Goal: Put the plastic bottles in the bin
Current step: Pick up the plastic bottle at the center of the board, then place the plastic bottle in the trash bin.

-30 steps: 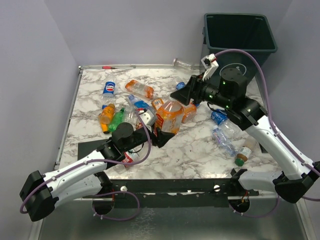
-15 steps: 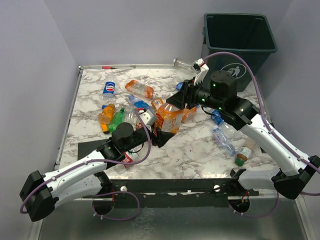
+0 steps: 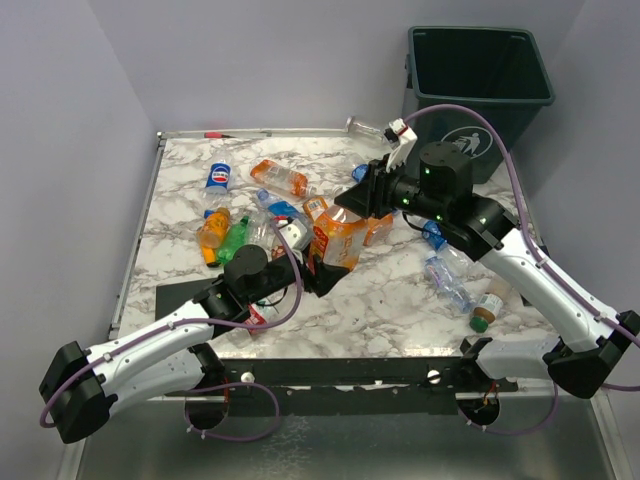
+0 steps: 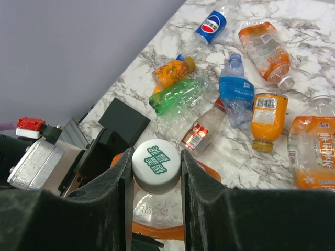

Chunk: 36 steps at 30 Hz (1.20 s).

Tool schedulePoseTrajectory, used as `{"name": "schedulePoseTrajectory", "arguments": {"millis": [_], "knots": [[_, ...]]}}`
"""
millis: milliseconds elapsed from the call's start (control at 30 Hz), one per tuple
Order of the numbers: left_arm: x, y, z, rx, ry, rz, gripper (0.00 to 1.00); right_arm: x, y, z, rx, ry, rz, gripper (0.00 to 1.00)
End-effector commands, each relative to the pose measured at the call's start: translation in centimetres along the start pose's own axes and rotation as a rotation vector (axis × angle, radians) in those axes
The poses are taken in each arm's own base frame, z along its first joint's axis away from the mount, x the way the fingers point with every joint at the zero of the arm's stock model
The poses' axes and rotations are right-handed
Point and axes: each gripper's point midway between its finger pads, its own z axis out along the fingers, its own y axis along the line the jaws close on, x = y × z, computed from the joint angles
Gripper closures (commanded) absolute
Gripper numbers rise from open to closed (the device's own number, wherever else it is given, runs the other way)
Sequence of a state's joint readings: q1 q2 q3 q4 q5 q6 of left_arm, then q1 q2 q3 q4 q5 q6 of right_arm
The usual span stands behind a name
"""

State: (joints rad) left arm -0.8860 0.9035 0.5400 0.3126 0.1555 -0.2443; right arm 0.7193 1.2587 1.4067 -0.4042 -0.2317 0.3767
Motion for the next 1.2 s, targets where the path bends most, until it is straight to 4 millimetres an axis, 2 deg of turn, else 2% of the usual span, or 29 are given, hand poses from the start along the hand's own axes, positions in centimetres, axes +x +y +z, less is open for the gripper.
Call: {"name": "schedulePoseTrajectory", "arguments": {"millis": [0,33,100,167,233,333,467,533,667,767,833,1000,1100,1167], "knots": [[-2.1,-0.4,-0.2,0.0,-0.069,0.009,0.12,-1.2,0.1,-0.5,0.025,-0.048,0.02,1.0],[-2.3,-0.2,-0.3,-0.013,-0.077,0.001,0.02,-1.5,0.0,-0.7,0.037,-0.055,0.013,1.0],[-2.9,0.7,-0.6,-0.072,-0.105,-0.025,0.01,-2.5,-0.6,-1.3,0.085,-0.08,-0.008,1.0],[-3.6,2.0,-1.2,-0.158,-0.139,-0.038,0.01,-4.5,-1.3,-2.3,0.161,-0.12,-0.048,1.0],[-4.3,3.3,-2.0,-0.239,-0.172,-0.045,0.01,-7.7,-2.5,-4.0,0.277,-0.195,-0.105,1.0],[-5.1,5.3,-3.2,-0.361,-0.211,-0.056,0.01,-13.6,-4.9,-7.4,0.517,-0.368,-0.179,1.0],[-5.0,7.3,-4.1,-0.486,-0.199,-0.053,0.01,-20.2,-7.3,-11.3,0.796,-0.584,-0.274,1.0],[-4.8,7.8,-4.3,-0.52,-0.186,-0.052,0.01,-22.7,-8.4,-12.7,0.889,-0.686,-0.284,1.0],[-4.5,8.2,-4.2,-0.543,-0.186,-0.079,0.01,-27.3,-9.4,-14.3,0.965,-0.898,-0.295,1.0],[-4.3,8.1,-4.0,-0.54,-0.183,-0.097,0.01,-30.4,-12.2,-15.7,1.052,-1.031,-0.255,1.0],[-4.4,8.0,-3.9,-0.536,-0.185,-0.109,0.01,-32.3,-14.8,-17.0,1.089,-1.122,-0.193,1.0],[-4.5,8.0,-4.1,-0.541,-0.191,-0.125,0.01,-34.1,-20.8,-18.7,1.119,-1.3,-0.129,1.0],[-4.9,8.1,-4.5,-0.553,-0.208,-0.127,0.01,-34.8,-23.9,-18.7,1.18,-1.308,-0.139,1.0],[-5.2,8.2,-4.8,-0.558,-0.225,-0.126,0.01,-34.7,-26.3,-17.6,1.213,-1.258,-0.148,1.0]]}}
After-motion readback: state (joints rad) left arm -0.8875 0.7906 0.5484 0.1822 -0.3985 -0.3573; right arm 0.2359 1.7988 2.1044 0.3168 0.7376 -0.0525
